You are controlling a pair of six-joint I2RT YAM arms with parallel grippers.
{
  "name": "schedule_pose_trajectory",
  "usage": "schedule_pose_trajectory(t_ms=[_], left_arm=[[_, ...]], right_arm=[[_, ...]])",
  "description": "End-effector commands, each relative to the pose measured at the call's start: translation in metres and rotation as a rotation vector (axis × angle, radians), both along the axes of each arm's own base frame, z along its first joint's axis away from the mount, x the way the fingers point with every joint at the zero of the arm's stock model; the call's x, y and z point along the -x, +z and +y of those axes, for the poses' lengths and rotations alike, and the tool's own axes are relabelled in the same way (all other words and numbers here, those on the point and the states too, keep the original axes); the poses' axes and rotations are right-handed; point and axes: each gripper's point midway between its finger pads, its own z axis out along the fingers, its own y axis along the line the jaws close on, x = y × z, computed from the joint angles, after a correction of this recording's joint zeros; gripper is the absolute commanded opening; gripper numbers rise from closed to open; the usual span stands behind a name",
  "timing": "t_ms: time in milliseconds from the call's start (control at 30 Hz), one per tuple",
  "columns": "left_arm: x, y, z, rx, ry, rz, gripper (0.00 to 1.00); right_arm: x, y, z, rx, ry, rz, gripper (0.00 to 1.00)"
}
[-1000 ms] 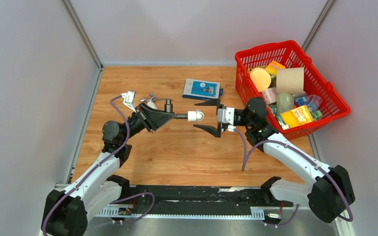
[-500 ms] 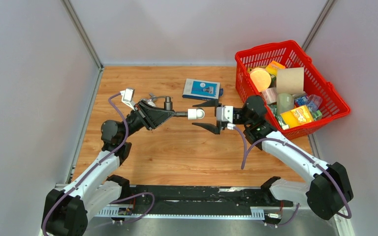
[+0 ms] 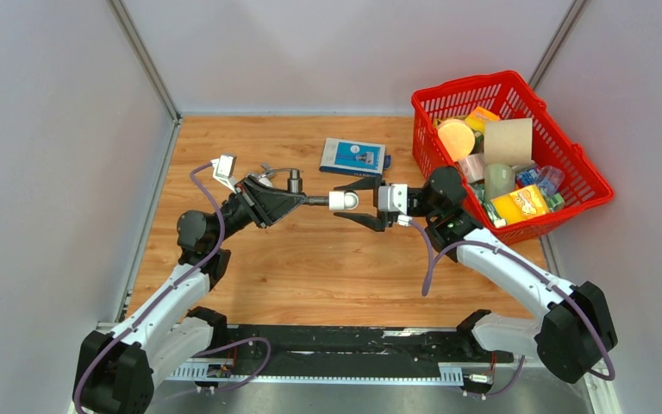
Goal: Install the water faucets
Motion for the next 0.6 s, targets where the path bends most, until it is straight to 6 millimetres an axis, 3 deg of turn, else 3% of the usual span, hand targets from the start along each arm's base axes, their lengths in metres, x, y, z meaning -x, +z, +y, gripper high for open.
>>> schedule_pose_trajectory(t_ms=[0,67,233,300,567], left_arm=[[0.008,0.035,0.005,0.063,0.006,-0.113,0.0],[0.009,0.037,0.005,0.064,0.006,-0.117,0.0],[0.013,0.04,0.002,0.061,0.005,-0.174,0.0],[0.015,0.041,0.001,0.053,0.011,-0.222,0.0],[0.033,0.057,0.008,0.07,0.084,-0.547,0.0]], right_arm=[[0.009,0.021,0.004,-0.035,0.058,-0.034,0.53],[0.01,0.021,0.004,-0.035,0.063,-0.028,0.48],[0.007,0.018,0.008,-0.031,0.065,0.064,0.13],[0.006,0.014,0.009,-0.02,0.069,0.128,0.04],[0.013,0.022,0.008,-0.056,0.073,0.423,0.0]])
